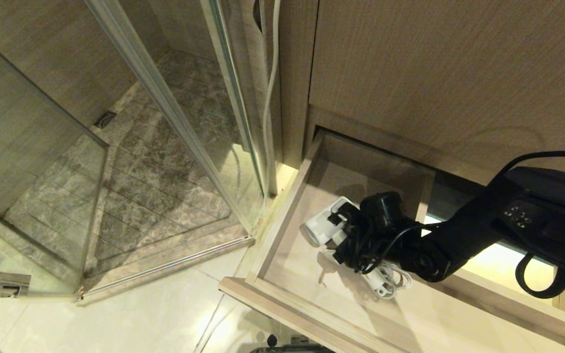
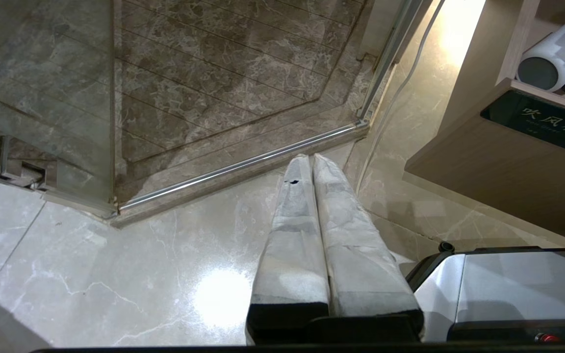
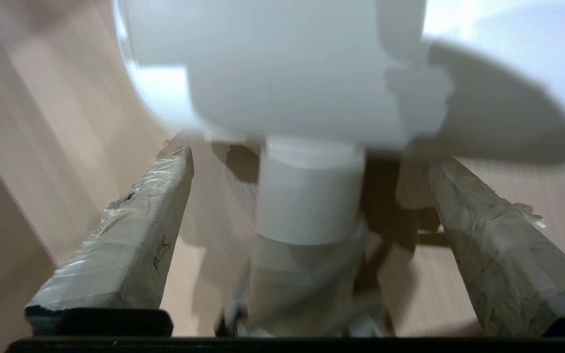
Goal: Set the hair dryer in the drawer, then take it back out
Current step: Take the hairdryer out
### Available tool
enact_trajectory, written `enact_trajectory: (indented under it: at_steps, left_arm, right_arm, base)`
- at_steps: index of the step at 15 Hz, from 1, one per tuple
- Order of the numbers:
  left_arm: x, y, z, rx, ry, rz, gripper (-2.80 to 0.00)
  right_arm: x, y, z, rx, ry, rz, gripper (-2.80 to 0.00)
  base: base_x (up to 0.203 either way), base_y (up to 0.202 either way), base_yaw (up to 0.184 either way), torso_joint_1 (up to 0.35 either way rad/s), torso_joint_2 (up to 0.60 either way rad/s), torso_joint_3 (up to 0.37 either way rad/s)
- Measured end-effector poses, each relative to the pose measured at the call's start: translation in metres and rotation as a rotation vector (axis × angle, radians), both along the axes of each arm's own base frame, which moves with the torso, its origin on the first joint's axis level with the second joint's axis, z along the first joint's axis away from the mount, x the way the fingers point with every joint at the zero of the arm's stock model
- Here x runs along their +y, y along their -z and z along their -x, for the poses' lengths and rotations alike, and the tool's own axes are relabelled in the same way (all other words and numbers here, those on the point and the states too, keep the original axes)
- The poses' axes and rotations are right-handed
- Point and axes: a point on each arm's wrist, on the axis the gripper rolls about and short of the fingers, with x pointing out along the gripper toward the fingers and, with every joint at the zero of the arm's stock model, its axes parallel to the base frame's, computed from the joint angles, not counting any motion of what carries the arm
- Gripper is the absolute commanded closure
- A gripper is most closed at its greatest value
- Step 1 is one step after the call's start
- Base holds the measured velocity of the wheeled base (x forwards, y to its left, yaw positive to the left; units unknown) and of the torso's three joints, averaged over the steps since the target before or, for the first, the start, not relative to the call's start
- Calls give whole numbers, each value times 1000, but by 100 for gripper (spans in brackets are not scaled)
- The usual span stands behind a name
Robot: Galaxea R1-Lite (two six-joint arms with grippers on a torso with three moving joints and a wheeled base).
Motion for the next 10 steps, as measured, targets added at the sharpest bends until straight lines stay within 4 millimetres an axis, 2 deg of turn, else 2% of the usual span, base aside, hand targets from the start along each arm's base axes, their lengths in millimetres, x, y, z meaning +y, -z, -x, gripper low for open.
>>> enact_trajectory:
  at_steps: [10]
  left_arm:
    - [0, 0, 0, 0, 0, -1, 0]
  right_arm:
    - [12, 14, -8, -21, -20, -2, -280]
  base:
    - [0, 0, 0, 0, 0, 0]
